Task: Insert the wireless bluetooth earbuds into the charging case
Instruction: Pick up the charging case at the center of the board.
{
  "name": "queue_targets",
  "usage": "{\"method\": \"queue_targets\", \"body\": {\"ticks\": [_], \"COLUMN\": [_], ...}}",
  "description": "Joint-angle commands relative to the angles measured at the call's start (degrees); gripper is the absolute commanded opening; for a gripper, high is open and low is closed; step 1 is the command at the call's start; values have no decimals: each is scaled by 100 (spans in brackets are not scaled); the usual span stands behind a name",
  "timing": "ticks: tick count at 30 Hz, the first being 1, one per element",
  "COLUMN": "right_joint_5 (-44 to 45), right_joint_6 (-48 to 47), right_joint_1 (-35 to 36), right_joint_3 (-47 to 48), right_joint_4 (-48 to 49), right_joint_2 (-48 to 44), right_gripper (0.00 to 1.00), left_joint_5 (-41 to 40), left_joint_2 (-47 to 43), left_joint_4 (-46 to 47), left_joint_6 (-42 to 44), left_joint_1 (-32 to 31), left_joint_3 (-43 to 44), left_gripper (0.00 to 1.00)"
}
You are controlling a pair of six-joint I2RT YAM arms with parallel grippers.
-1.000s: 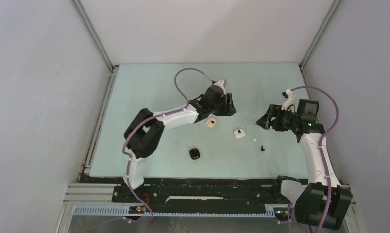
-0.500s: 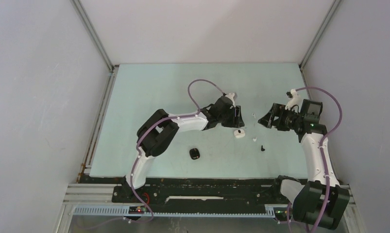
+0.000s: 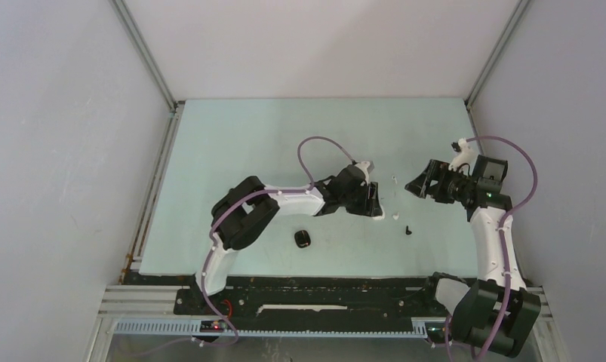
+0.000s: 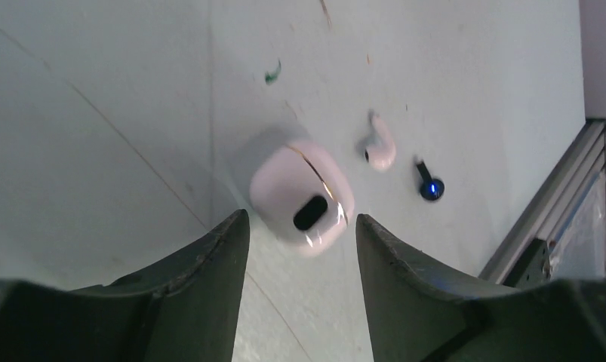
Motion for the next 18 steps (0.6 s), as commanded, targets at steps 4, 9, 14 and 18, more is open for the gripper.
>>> {"method": "queue_targets", "body": {"ticks": [4,9,14,18], "right_joint_5": [-200,-130,104,531], "right_joint_6": [15,-107,-830,-1548], "right_joint_1": [-32,56,635,1519], "right_joint_3": [-35,-32,115,495], "right_joint_4": [228,216,-51,-465], "right_joint_2": [-19,56,168,726], "right_gripper": [82,80,79,78], "left_joint_5": [-42,-151,-302,-509], "left_joint_2": [-825,-1265,-2244,-3124], "left_joint_4": [-45,-313,-328,-657], "left_joint_6": [104,374,800,1087], "left_joint_1": [-214,-206,-197,-47], "left_joint_3": [-500,-663,-1405,-1838], "left_gripper": [60,60,61,62]}}
